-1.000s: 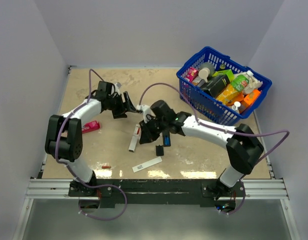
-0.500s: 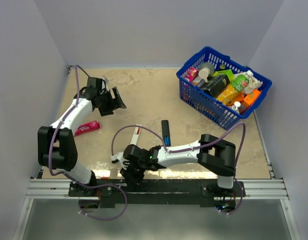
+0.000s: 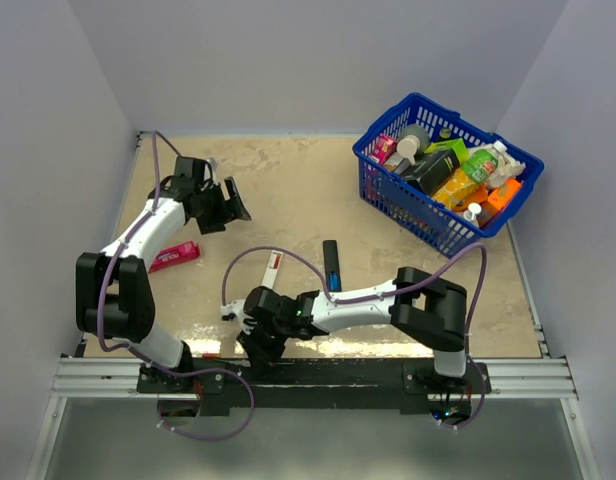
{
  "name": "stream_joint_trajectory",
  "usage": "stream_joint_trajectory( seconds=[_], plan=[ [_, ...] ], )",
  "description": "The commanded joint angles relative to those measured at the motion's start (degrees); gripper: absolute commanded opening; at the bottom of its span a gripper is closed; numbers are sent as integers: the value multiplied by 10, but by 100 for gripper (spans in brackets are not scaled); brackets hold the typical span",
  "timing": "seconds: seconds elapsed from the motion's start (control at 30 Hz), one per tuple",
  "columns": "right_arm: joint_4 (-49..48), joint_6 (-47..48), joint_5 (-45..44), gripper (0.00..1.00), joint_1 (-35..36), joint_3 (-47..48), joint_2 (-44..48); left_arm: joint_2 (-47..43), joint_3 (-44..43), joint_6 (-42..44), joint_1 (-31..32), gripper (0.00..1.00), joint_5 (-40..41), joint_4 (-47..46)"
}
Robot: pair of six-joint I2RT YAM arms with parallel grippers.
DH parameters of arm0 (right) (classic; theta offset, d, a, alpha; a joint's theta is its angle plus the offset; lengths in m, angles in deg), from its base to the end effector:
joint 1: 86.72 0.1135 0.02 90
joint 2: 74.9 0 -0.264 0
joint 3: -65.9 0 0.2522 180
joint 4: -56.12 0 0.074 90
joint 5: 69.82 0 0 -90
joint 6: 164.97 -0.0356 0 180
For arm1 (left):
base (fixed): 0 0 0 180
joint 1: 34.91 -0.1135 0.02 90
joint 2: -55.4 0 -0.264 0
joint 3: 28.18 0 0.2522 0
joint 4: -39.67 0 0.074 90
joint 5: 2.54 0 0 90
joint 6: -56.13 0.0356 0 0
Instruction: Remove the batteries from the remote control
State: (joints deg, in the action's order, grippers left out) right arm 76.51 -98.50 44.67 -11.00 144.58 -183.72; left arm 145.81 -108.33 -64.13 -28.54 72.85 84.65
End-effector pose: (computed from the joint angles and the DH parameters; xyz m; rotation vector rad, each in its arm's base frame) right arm 0.0821 0.3825 0.1546 -1.4180 2.4028 1.1512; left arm 0.3288 -0.0457 0.2435 -0.4338 2.5519 -0.5692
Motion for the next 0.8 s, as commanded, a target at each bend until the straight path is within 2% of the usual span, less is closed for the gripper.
stream_joint_trajectory(
  seconds=[0.0,0.2,0.43,0.67,0.77],
  plan=[
    [21,-9,-24,0,-2,27,-4,-13,14,28,-5,80,-17,-15],
    [53,-13,-53,0,-4,35,50,-3,49,48,-4,75,-84,-45],
    [124,-7,-97,0,-13,41,129,16,79,57,5,74,-109,-71],
    [231,-29,-188,0,-82,25,204,48,102,45,33,69,-140,-101],
    [270,-19,-219,0,-115,32,229,54,122,31,44,62,-158,-126]
  ],
)
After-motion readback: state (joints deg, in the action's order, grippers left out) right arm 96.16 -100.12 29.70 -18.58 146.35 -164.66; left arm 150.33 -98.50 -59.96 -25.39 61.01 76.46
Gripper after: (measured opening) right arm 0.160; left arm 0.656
